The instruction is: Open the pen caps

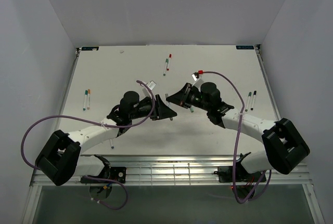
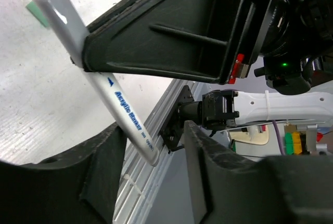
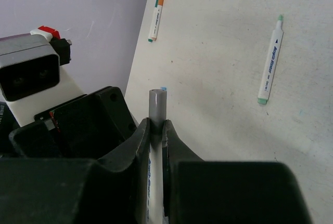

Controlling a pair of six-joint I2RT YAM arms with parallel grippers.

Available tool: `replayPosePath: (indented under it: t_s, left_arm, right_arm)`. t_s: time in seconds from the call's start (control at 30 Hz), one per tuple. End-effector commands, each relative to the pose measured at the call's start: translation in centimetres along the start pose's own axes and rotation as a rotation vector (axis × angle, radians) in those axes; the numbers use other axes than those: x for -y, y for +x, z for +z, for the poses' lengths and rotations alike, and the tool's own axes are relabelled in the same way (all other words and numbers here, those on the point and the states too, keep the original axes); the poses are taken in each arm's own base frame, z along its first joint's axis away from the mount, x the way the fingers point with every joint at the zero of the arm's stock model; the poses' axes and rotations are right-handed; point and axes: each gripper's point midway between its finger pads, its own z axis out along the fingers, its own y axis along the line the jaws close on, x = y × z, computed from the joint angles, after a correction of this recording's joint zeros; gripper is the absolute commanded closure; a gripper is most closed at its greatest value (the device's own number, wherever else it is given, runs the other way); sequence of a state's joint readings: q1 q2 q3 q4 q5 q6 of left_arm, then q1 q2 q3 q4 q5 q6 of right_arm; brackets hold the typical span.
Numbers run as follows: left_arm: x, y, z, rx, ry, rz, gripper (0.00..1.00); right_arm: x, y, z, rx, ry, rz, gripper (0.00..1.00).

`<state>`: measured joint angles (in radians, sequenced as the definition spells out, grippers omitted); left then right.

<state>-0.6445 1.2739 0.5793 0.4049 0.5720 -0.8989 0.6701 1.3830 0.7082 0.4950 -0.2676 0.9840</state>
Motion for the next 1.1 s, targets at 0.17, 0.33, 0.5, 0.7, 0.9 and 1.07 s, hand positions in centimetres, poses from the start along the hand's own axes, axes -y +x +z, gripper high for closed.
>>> replayPosePath:
  t_s: [0.17,0.33,0.5,0.7,0.9,1.07]
  left_arm:
    - [1.1,0.5,-0.4,-0.025,0.060,-0.011,0.62]
    - [0.7,0.7,-0.3,-0.036,0.054,-0.029,0.77]
    - [0.7,0.9,-0.3,-0.046,0.057,-0.037,1.00]
    - [0.5,1.6,-0.5,-0.074,0.065,-0.042,1.00]
    - [0.2,2.0,-0.4,-0.096,0.064,-0.052,1.00]
    - [-0.2,2.4,-0.3,-0.110,0.058,-0.059,1.00]
  right_arm:
    - [-2.0,-1.1,-1.0,0.074,-0.078,-0.086,0.92]
    - [-2.6,-1.2,-1.4,0.078,-0.091,-0.091,0.92]
    - [-2.3,-1.2,-1.6,0.076,-0.071,-0.117,0.84]
    - [-2.6,-1.9,-1.4,0.060,-0.044,-0.187,0.52]
    - [-2.9,-2.3,-0.4,0.028,-0.046,-0.213,0.51]
    - [-3.2,-2.6,-0.1,0.021,-0.059,-0.220,0.57]
